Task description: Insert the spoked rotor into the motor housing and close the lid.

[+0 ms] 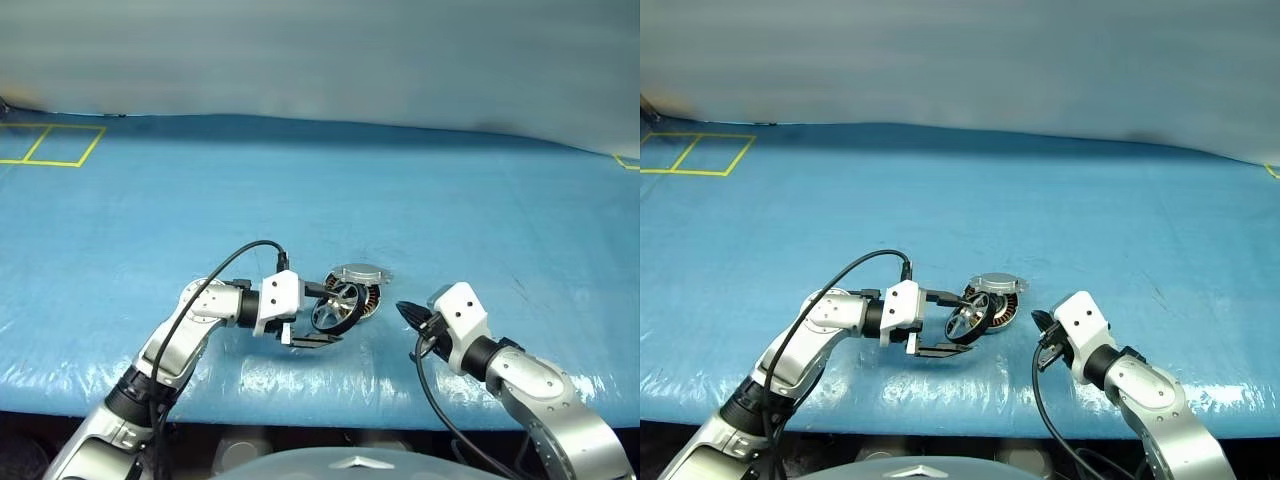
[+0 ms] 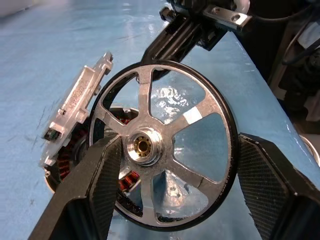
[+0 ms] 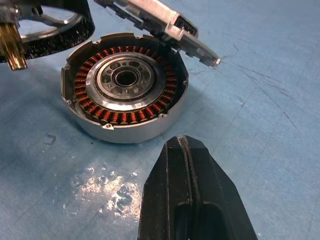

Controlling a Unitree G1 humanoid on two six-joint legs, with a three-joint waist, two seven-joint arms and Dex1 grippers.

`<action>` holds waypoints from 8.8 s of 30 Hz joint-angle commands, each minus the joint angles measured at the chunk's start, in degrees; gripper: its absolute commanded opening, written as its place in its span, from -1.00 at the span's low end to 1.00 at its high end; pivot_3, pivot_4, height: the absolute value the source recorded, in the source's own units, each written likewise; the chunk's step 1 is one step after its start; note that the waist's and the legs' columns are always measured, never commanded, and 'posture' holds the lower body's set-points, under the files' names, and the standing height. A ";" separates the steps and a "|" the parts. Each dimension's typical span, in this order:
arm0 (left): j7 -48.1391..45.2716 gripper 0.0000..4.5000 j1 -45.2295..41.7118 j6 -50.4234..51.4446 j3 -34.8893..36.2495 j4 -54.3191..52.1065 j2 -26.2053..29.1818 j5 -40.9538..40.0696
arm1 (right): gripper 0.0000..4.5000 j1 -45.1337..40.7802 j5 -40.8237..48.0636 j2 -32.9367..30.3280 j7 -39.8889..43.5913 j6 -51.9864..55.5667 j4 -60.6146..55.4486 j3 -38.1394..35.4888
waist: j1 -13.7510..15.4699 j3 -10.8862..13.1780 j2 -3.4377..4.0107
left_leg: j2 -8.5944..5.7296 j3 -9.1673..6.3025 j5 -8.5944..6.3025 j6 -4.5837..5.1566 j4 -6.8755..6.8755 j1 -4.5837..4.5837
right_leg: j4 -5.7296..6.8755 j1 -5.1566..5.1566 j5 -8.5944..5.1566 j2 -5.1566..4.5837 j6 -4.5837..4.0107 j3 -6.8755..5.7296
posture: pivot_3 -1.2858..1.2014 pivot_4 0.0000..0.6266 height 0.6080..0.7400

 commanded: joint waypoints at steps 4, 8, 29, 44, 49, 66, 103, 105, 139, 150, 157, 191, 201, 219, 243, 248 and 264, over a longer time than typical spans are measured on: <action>3.49 0.40 -4.12 -2.37 5.00 5.72 -2.55 -1.37 | -1.00 0.16 -1.24 0.84 -0.84 -1.00 -0.29 1.02 | 0.08 0.00 0.00 | -0.03 0.01 0.00 0.00 0.03 0.00 | -0.01 0.02 0.01 -0.03 0.01 0.00 | 0.03 -0.52 1.00; 6.34 0.40 -6.33 -3.84 5.57 10.40 -4.95 0.21 | -1.00 -0.23 -1.85 1.24 -0.93 -1.12 0.17 1.94 | 0.11 0.00 -0.01 | -0.04 -0.01 0.00 0.00 0.05 -0.01 | -0.02 0.03 0.02 -0.02 0.04 0.00 | 0.03 -0.52 1.00; 3.60 0.40 -6.22 -4.13 2.18 12.96 -7.97 1.01 | -1.00 -0.72 -3.95 2.31 -1.37 -1.92 1.63 3.66 | 0.06 0.00 0.00 | -0.04 -0.02 0.00 0.00 0.04 -0.01 | 0.00 0.03 0.03 -0.01 0.04 0.00 | 0.03 -0.52 1.00; 6.14 0.40 -6.78 -4.75 0.44 17.70 -9.21 5.52 | -1.00 -1.22 -5.28 2.71 -1.39 -2.39 2.52 4.11 | 0.11 -0.01 0.00 | -0.05 -0.03 0.00 0.00 0.04 0.01 | -0.01 0.06 0.03 -0.01 0.05 0.00 | 0.03 -0.52 1.00; 6.84 1.00 -6.52 -5.98 -0.21 16.48 -8.87 7.27 | -1.00 -1.35 -5.29 2.76 -1.32 -2.11 2.35 4.08 | 0.04 -0.01 0.00 | -0.04 -0.02 0.00 0.00 0.04 0.01 | 0.00 0.04 0.03 0.00 0.06 0.01 | 0.03 -0.52 1.00; 2.08 1.00 1.24 3.98 5.86 -1.08 0.99 -5.58 | -1.00 -1.14 0.07 0.72 1.53 -1.79 -2.01 -4.42 | -0.03 -0.01 0.03 | -0.01 -0.03 0.00 0.00 0.03 0.02 | 0.01 0.04 0.01 -0.01 0.01 0.00 | 0.03 -0.52 1.00; 11.05 1.00 8.97 3.81 7.69 -4.08 0.79 -3.49 | 0.31 -41.87 -3.20 -13.18 25.80 1.30 13.33 21.48 | -0.03 0.04 -0.01 | -0.02 -0.02 0.00 0.00 -0.04 -0.03 | -0.04 -0.04 0.01 -0.04 0.00 -0.03 | 0.03 -0.52 1.00; 11.32 1.00 9.20 3.57 8.02 -4.45 0.81 -3.48 | 0.31 -43.71 -4.65 -13.78 27.46 0.88 15.68 23.06 | 0.02 0.04 -0.02 | -0.03 -0.02 0.00 0.00 -0.05 -0.05 | -0.04 -0.06 0.01 -0.06 0.00 -0.04 | 0.03 -0.52 1.00; 13.85 1.00 9.59 0.94 5.53 -2.96 -1.42 0.50 | 0.31 -42.49 -11.64 -19.57 34.73 4.20 15.26 24.87 | 0.11 0.03 -0.02 | -0.04 -0.03 0.00 0.00 -0.03 -0.02 | -0.04 -0.02 0.02 -0.09 0.01 -0.06 | 0.03 -0.52 1.00; 14.18 1.00 9.72 0.20 5.59 -2.41 -2.02 1.58 | 0.23 -41.14 -8.57 -18.14 34.08 6.08 14.07 22.12 | 0.11 0.04 -0.02 | -0.04 -0.03 0.00 0.00 -0.03 -0.02 | -0.04 -0.02 0.02 -0.08 0.02 -0.06 | 0.03 -0.52 1.00; 14.58 1.00 9.74 -0.13 5.71 -2.50 -2.32 2.08 | -0.46 -39.96 -9.99 -18.91 34.85 3.80 13.71 24.41 | -0.05 0.01 -0.04 | -0.02 -0.02 0.00 0.00 -0.03 0.01 | -0.04 0.00 0.02 -0.06 0.02 -0.06 | 0.03 -0.52 1.00; 14.46 1.00 8.73 -1.65 6.85 -0.26 -2.20 1.98 | -0.59 -38.46 -4.14 -12.23 26.46 4.78 6.20 14.66 | -1.04 0.05 -0.04 | -0.01 -0.03 0.00 0.00 -0.11 -0.03 | -0.04 -0.08 0.16 -0.04 0.26 -0.05 | 0.03 -0.52 1.00; 14.04 1.00 8.72 -2.53 6.76 0.85 -2.16 2.30 | -0.59 -36.17 -6.12 -10.46 23.02 2.81 10.91 16.37 | -0.79 0.06 -0.03 | -0.05 -0.01 0.00 0.00 -0.11 -0.04 | -0.05 -0.08 0.16 -0.08 0.26 -0.04 | 0.03 -0.52 1.00; 13.82 1.00 8.85 -3.63 6.20 1.79 -2.52 2.92 | -0.59 -29.63 -2.61 -9.47 19.46 3.80 9.12 10.72 | -0.66 0.05 -0.04 | -0.04 -0.02 0.00 0.00 -0.09 -0.03 | -0.05 -0.05 0.17 -0.07 0.27 -0.04 | 0.03 -0.52 1.00; 13.37 1.00 8.35 -3.03 5.77 1.93 -2.54 2.97 | -0.19 -32.68 -1.52 -9.33 19.56 3.49 7.36 11.92 | -0.52 0.06 -0.04 | -0.04 -0.03 0.00 0.00 -0.07 -0.03 | -0.05 -0.05 0.15 -0.06 0.25 -0.04 | 0.03 -0.52 1.00; 13.66 1.00 8.57 -3.01 5.91 1.61 -2.70 2.78 | -0.36 -32.20 1.05 -7.26 18.93 4.25 7.61 10.88 | -0.53 0.06 -0.04 | -0.04 -0.02 0.00 0.00 -0.08 -0.04 | -0.05 -0.06 0.16 -0.06 0.25 -0.04 | 0.03 -0.52 1.00; 14.81 1.00 8.33 -2.01 7.81 0.79 -3.26 0.79 | -0.98 -28.66 -0.67 3.00 11.33 2.13 19.11 13.95 | -0.69 0.06 -0.03 | -0.04 -0.02 0.00 0.00 -0.09 -0.04 | -0.04 -0.06 0.16 -0.06 0.26 -0.04 | 0.03 -0.52 1.00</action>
